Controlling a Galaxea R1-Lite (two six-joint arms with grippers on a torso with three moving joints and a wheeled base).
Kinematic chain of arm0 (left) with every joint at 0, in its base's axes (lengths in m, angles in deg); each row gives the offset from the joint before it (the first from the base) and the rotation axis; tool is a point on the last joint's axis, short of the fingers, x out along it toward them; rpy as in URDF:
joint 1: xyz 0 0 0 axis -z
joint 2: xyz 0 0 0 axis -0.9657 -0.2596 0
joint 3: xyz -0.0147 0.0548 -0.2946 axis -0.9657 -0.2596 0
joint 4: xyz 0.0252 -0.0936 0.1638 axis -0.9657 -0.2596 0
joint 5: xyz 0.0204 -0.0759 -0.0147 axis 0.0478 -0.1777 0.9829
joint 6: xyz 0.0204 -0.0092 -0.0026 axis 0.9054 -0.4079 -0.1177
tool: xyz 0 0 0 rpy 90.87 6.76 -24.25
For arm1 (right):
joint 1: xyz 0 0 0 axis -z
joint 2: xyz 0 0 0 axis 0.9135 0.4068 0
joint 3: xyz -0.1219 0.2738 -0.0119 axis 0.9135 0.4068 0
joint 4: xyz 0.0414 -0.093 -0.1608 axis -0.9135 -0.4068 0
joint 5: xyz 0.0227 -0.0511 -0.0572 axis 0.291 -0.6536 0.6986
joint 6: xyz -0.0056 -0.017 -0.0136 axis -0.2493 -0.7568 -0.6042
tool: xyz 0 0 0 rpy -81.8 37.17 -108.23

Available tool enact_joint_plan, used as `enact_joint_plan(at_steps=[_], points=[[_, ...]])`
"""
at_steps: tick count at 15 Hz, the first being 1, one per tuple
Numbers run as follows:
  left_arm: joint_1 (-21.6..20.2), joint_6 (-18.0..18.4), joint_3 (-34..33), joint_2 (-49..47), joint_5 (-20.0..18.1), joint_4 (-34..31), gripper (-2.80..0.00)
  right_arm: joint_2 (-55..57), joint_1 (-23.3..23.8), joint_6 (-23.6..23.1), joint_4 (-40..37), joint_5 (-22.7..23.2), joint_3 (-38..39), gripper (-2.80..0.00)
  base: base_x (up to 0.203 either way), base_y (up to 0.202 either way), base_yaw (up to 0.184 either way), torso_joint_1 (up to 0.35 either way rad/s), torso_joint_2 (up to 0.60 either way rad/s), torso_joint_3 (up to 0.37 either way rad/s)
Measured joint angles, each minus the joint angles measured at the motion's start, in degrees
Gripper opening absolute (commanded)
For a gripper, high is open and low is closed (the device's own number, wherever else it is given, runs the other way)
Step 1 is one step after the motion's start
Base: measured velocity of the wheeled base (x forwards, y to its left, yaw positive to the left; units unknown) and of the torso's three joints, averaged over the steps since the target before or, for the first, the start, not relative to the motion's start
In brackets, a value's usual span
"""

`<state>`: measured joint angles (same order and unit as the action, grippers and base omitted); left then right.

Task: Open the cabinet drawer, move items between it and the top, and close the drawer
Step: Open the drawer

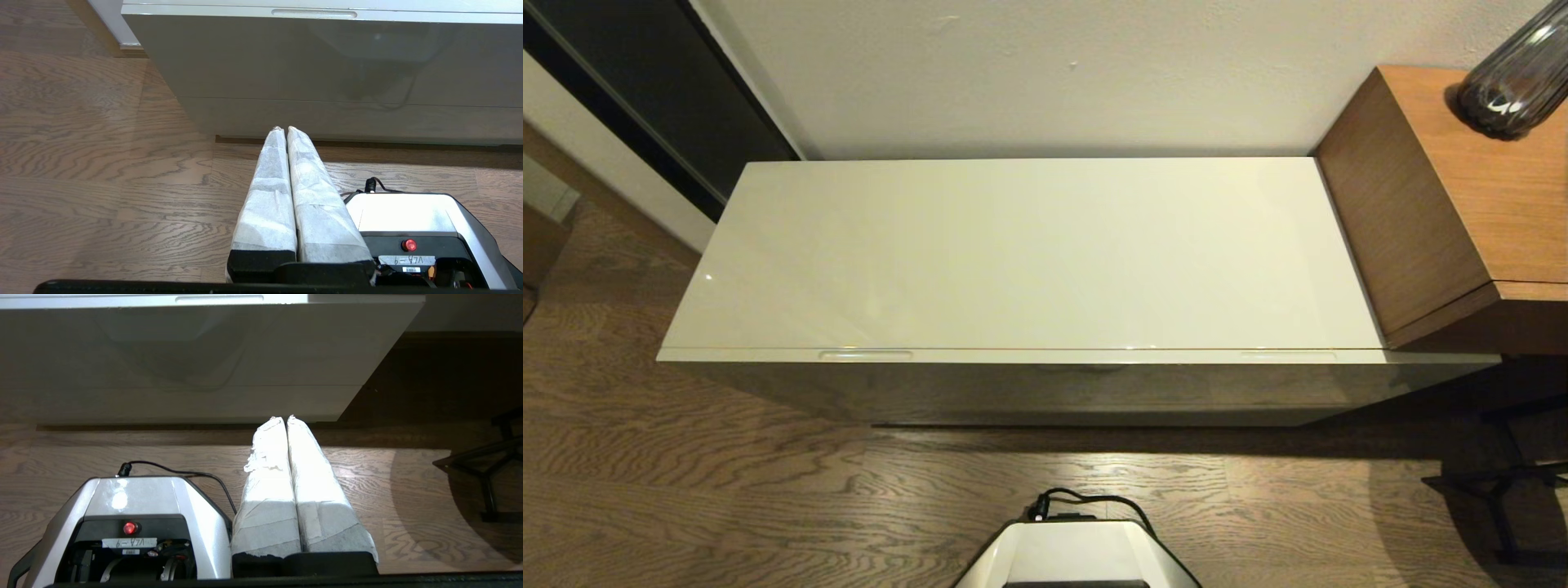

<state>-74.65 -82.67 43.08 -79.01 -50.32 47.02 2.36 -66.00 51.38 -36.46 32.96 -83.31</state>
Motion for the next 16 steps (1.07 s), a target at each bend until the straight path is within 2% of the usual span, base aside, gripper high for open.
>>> enact_joint_plan(at_steps=[16], points=[[0.0,0.0,0.0,0.0,0.0,0.0,-2.8,0.0,0.0,0.0,0.0,0.0,0.0,-2.8,0.0,0.0,0.0,0.0,0.0,0.0]])
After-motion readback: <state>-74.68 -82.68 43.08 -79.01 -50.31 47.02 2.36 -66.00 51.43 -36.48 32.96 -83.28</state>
